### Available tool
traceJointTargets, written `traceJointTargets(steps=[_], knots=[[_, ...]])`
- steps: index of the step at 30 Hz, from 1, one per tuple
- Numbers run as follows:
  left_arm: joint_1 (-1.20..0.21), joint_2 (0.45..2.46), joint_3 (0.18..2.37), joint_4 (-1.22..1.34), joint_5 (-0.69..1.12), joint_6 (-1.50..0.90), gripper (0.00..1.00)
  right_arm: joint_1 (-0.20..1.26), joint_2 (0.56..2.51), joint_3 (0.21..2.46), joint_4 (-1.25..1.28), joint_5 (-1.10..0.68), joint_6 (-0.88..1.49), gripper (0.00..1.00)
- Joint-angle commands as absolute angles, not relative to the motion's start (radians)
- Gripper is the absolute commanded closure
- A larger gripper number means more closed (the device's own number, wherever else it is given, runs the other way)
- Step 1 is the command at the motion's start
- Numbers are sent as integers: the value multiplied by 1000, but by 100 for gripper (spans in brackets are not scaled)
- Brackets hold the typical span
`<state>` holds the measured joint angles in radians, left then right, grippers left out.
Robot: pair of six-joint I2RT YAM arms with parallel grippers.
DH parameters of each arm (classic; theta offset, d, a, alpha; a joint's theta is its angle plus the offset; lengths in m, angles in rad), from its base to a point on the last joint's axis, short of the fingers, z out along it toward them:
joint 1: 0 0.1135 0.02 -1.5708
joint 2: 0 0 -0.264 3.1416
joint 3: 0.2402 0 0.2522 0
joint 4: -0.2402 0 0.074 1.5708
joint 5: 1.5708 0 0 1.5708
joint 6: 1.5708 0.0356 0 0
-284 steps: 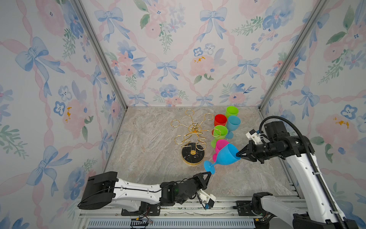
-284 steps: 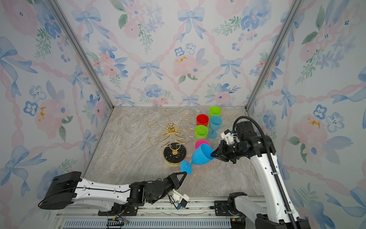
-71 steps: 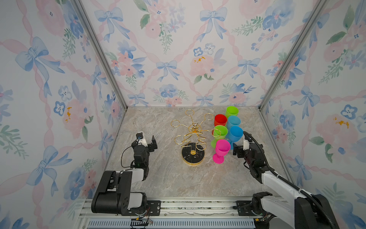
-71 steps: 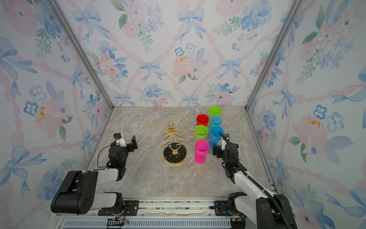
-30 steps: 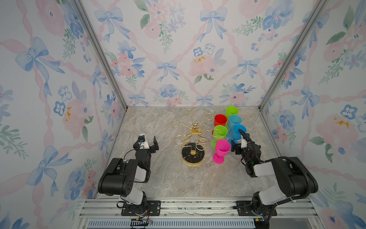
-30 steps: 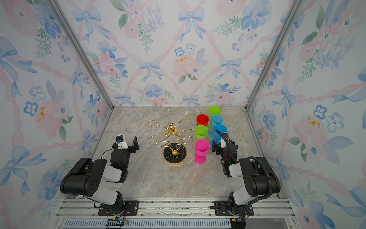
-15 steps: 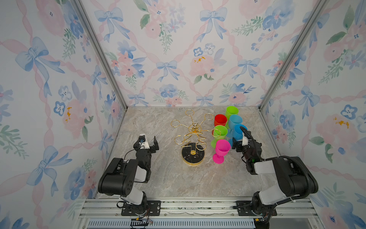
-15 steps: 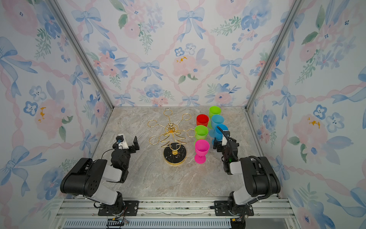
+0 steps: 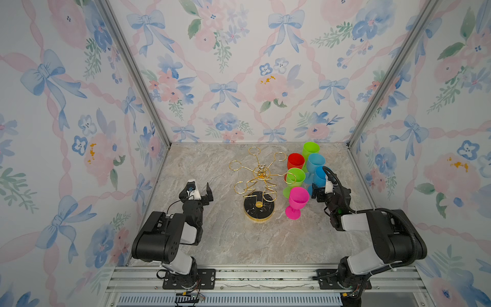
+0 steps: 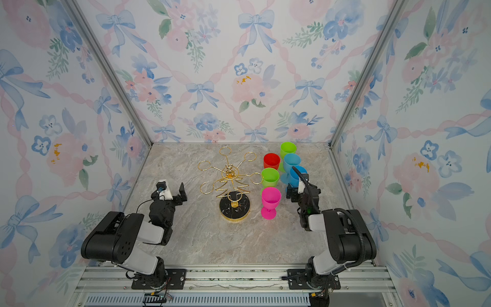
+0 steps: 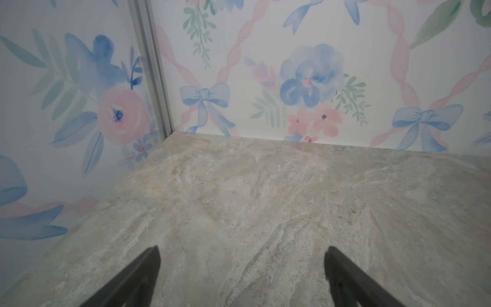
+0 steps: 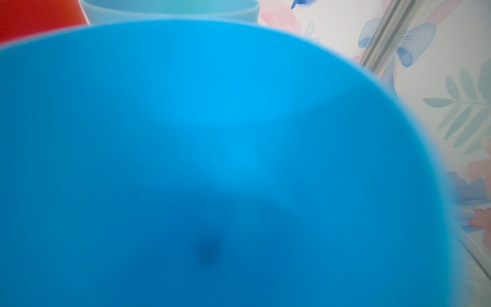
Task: Take the wine glass off the wine glass rack
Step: Reset both arms
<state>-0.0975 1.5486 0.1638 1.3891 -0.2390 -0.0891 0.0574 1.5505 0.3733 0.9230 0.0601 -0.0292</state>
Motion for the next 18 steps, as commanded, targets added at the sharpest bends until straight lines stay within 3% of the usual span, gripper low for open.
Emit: traceJointTargets(steps=[1,18], knots=[[-105,1558,172,1387,-252,-74,2,47,1548,391,907,69,-13,3],[-121,1557,181,1371,-271,-60,2,47,1548,391,907,69,-13,3]])
